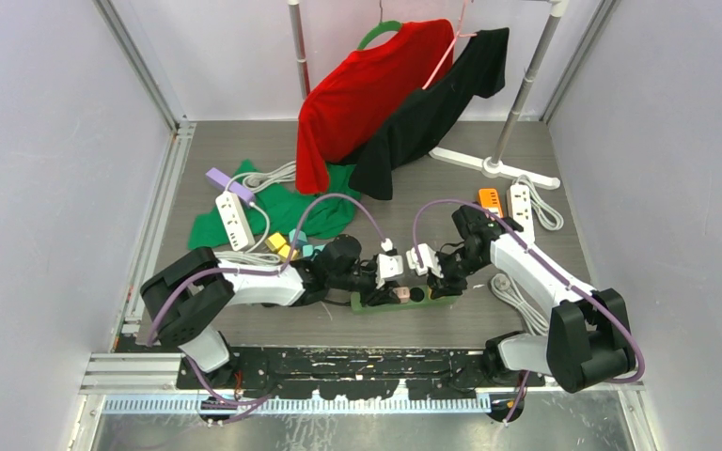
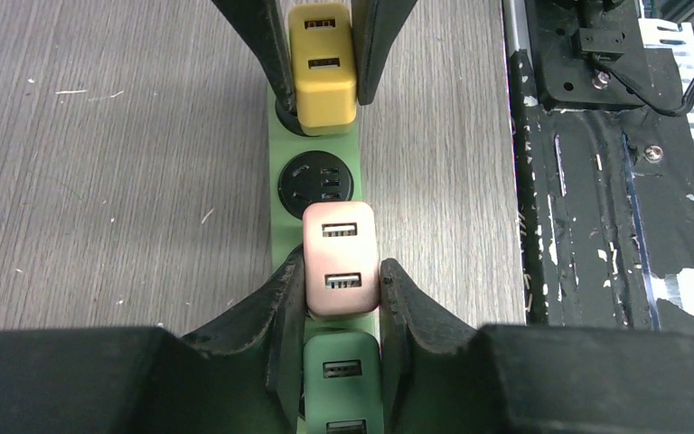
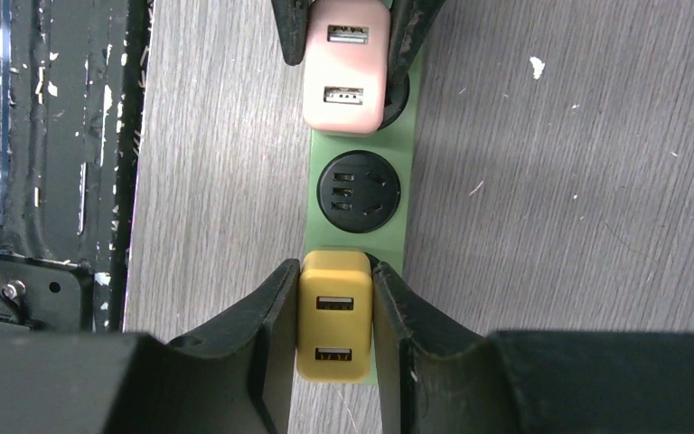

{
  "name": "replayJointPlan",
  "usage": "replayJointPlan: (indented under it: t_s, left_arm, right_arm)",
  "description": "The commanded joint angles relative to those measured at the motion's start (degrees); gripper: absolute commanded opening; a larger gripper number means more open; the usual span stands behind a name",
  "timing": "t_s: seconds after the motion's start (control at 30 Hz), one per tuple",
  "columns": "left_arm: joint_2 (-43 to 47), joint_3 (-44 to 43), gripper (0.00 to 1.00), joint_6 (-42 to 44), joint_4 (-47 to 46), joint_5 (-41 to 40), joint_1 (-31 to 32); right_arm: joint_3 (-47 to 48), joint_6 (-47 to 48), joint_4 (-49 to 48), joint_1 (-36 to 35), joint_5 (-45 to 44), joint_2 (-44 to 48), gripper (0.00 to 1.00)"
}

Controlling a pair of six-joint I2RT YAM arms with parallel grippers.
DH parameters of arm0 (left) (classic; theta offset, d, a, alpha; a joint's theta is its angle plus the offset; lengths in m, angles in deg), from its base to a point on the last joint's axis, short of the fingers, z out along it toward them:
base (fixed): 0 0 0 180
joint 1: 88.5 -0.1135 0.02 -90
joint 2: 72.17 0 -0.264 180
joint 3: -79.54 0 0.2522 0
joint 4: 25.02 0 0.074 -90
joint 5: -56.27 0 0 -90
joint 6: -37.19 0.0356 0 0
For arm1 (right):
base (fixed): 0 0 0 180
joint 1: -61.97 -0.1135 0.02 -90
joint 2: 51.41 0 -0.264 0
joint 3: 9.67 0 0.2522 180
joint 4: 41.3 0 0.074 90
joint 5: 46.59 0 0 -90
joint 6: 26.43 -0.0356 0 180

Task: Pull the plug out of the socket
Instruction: Remove the plug from the socket.

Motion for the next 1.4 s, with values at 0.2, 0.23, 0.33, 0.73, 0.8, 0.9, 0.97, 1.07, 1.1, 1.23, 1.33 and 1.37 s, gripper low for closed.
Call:
replayJointPlan:
  t_s: [0.2, 0.23, 0.33, 0.73, 0.8, 0.9, 0.97, 1.07, 1.1, 1.23, 1.33, 1.37]
  left_arm:
    - [-4.0, -0.7, 0.0, 4.4, 7.0, 0.7, 0.1]
    - [-4.0, -0.2, 0.0, 4.4, 7.1, 0.6, -0.1]
    - [-3.5, 1.5, 0.0, 4.0, 6.9, 1.1, -1.5]
    - [-5.1, 0.0, 0.0, 2.4, 8.2, 2.6, -2.7]
    - [-4.9, 0.6, 0.0, 1.9, 7.5, 2.3, -2.8]
    - [-4.0, 1.4, 0.0, 0.8, 6.5, 1.8, -2.8]
    - [-3.0, 1.6, 0.02, -0.4, 6.0, 1.1, -2.8]
    - [-1.9, 1.3, 0.24, -3.2, 4.4, -0.1, -2.7]
    - [-1.7, 1.1, 0.34, -4.7, 3.7, -0.5, -2.8]
    - [-0.6, -1.0, 0.56, -9.8, 2.9, -0.8, -2.7]
    - [0.9, -0.9, 0.72, -11.4, 0.3, -1.5, -2.7]
    - [1.8, -1.0, 0.75, -11.6, 0.2, -2.1, -2.7]
  right_arm:
    - [2.3, -9.0, -6.4, 1.2, 16.7, 2.5, 0.01]
    - [2.4, -9.4, -6.7, 2.3, 16.6, 2.6, 0.01]
    - [1.9, -7.9, -6.6, 5.0, 12.1, 4.3, 0.01]
    - [2.1, -2.7, -2.2, -0.5, 20.0, 2.8, 0.01]
    - [2.5, -7.8, -5.1, 0.0, 17.6, 3.1, 0.01]
    - [3.9, -11.3, -5.3, 3.4, 14.5, 4.2, 0.01]
    - [5.0, -15.2, -5.9, 7.3, 14.0, 5.1, 0.01]
    - [4.1, -24.6, -11.6, 10.4, 12.0, 6.4, 0.01]
    - [3.5, -28.8, -14.8, 10.8, 10.0, 6.7, 0.01]
    - [2.5, -45.2, -26.8, 11.8, 0.2, 6.0, 0.02]
    - [2.5, -52.6, -31.5, 13.1, -3.8, 4.7, 0.02]
    - [2.3, -54.2, -32.6, 13.5, -4.2, 4.2, 0.03]
